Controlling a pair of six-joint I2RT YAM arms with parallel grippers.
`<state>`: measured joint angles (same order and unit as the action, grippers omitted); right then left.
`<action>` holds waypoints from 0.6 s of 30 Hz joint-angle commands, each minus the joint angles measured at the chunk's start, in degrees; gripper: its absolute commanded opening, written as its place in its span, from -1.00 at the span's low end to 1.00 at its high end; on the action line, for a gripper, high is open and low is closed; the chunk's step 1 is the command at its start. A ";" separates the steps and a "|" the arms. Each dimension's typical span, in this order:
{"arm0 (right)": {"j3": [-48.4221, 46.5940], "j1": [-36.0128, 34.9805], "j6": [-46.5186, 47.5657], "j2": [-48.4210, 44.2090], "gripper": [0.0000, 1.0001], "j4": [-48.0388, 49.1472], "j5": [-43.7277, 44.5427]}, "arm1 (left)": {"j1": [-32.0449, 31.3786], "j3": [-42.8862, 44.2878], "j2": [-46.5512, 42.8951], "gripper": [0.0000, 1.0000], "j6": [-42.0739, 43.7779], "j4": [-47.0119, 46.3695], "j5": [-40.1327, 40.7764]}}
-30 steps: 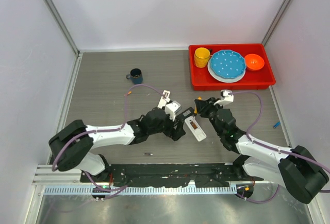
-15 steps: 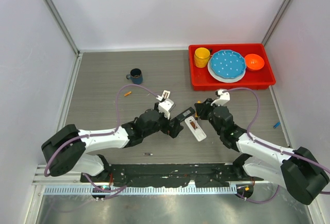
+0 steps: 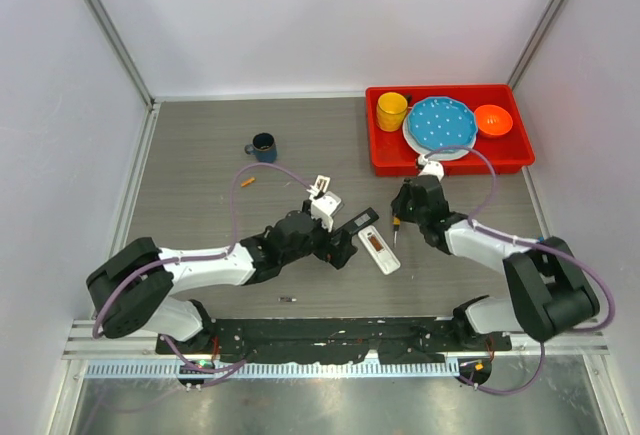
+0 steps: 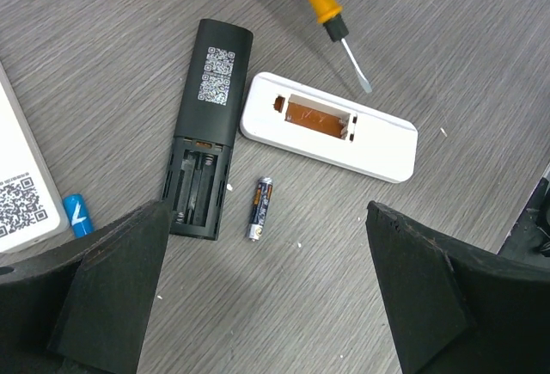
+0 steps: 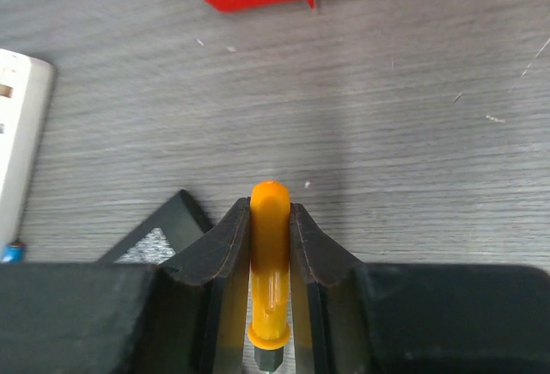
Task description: Unload the batteries from the remote control
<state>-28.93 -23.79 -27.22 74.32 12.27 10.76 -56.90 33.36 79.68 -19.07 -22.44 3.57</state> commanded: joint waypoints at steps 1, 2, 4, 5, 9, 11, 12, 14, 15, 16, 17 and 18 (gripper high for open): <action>-4.82 1.55 2.09 6.52 -0.97 -4.71 -5.75 | 0.22 3.37 1.35 0.99 0.09 -0.77 -1.02; -5.00 1.64 1.91 7.32 -0.97 -4.71 -5.93 | 0.22 3.55 1.44 0.99 0.09 -0.51 -1.11; -5.43 1.73 1.65 8.20 -0.97 -5.06 -5.93 | 0.13 3.90 1.88 0.99 0.09 -0.15 -1.11; -5.52 1.73 1.04 8.99 -0.97 -5.41 -4.80 | 0.21 3.99 1.97 0.99 0.00 0.11 -1.03; -6.75 1.73 0.51 10.66 -0.91 -8.04 -2.68 | 0.13 4.16 2.06 0.99 0.00 0.29 -0.85; -7.54 1.82 -0.37 11.80 -0.57 -8.66 -1.89 | 0.13 4.25 2.23 0.99 -0.09 0.29 -0.85; -7.81 1.82 -0.64 12.07 -0.46 -9.19 -2.24 | 0.21 4.25 2.15 0.99 -0.18 0.46 -0.94; -7.99 1.73 -0.90 12.42 -0.20 -9.11 -2.76 | 0.13 4.34 2.32 1.00 -0.18 0.46 -1.20; -7.90 1.82 -1.16 12.25 -0.11 -8.67 -2.94 | 0.21 4.34 2.41 0.99 -0.18 0.46 -1.20; -7.55 1.82 -1.34 11.90 -0.04 -8.41 -2.94 | 0.22 4.51 2.50 0.99 -0.18 0.55 -1.11; -7.37 1.82 -1.34 11.55 0.10 -8.23 -3.03 | 0.22 4.52 2.50 0.99 -0.09 0.64 -1.11; -7.11 1.82 -1.34 10.50 0.15 -7.79 -3.03 | 0.22 4.52 2.41 0.99 -0.09 0.73 -1.03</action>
<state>-35.83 -22.26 -27.88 85.89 5.28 7.27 -56.90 35.68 82.04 -19.14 -21.15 2.90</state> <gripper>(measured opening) 0.516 0.996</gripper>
